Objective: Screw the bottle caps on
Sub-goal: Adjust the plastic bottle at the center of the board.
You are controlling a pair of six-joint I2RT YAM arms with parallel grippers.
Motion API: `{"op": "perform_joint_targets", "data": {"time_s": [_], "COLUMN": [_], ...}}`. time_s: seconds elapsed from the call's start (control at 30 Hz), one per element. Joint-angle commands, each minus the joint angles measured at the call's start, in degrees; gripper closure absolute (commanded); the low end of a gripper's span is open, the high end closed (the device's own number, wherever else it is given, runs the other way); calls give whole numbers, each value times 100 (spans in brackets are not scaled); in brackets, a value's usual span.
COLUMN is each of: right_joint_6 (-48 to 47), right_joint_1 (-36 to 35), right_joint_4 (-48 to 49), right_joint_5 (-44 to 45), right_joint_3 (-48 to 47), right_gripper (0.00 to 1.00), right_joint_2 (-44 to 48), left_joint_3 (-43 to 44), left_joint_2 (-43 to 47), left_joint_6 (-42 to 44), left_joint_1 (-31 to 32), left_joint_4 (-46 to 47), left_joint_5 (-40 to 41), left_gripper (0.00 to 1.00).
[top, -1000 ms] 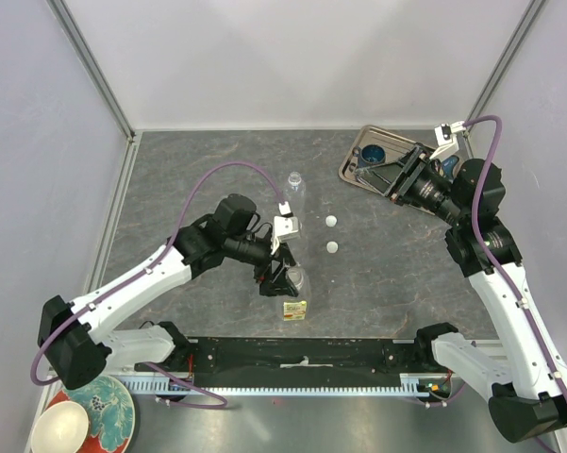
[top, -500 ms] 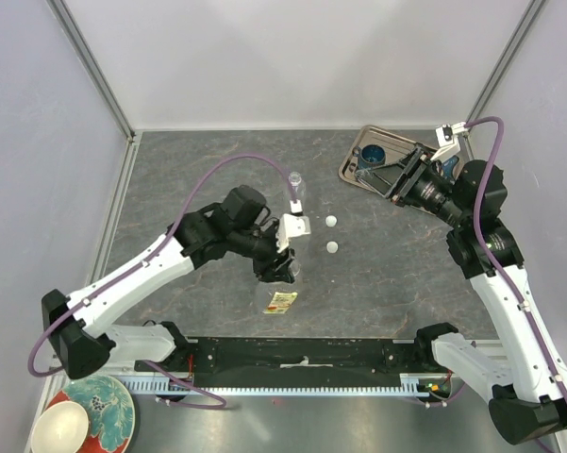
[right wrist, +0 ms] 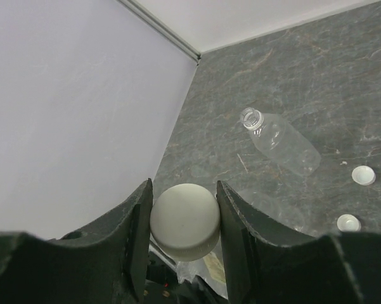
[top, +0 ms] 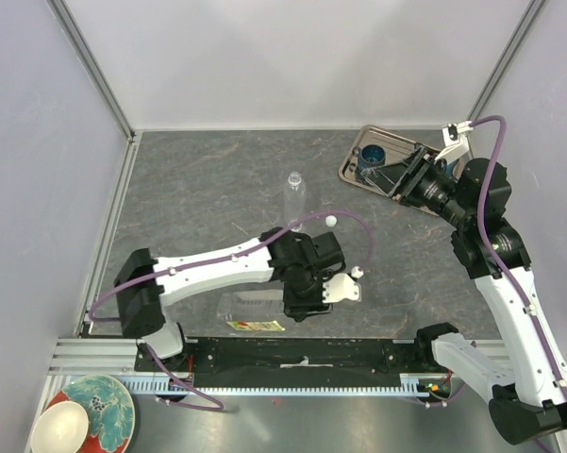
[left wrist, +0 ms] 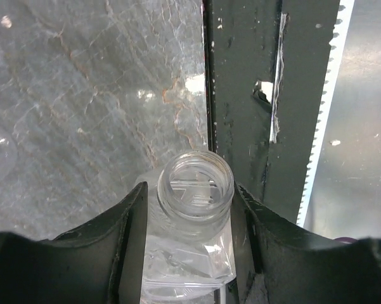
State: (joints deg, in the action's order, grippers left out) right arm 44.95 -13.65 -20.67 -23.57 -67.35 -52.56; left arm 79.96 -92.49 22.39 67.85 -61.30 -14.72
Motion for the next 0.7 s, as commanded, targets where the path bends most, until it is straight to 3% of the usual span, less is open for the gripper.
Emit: {"op": "perform_joint_targets", "data": {"time_s": [0.0, 0.17, 0.27, 0.33, 0.43, 0.47, 0.67], "right_joint_6": [-285, -381, -434, -443, -443, -434, -408], "right_joint_1": [20, 12, 20, 12, 20, 12, 20], "right_joint_4": [-174, -342, -403, -412, -412, -412, -403], "right_joint_5": [318, 397, 397, 406, 406, 406, 380], "right_joint_3": [-489, -630, -665, -683, -683, -683, -665], "right_gripper": [58, 58, 58, 58, 57, 58, 57], "right_joint_2": [79, 44, 0, -9, -18, -27, -62], "left_joint_3": [572, 854, 811, 696, 608, 573, 248], "left_joint_2": [-620, -1165, -1342, -1368, -1299, -1255, -807], "left_joint_6": [151, 108, 2, -42, -51, -59, -86], "left_joint_1": [87, 105, 166, 193, 219, 219, 228], "left_joint_4": [-102, 126, 320, 425, 426, 452, 549], "left_joint_5": [48, -92, -180, -233, -330, -312, -198], "left_gripper": [88, 85, 77, 58, 18, 11, 2]}}
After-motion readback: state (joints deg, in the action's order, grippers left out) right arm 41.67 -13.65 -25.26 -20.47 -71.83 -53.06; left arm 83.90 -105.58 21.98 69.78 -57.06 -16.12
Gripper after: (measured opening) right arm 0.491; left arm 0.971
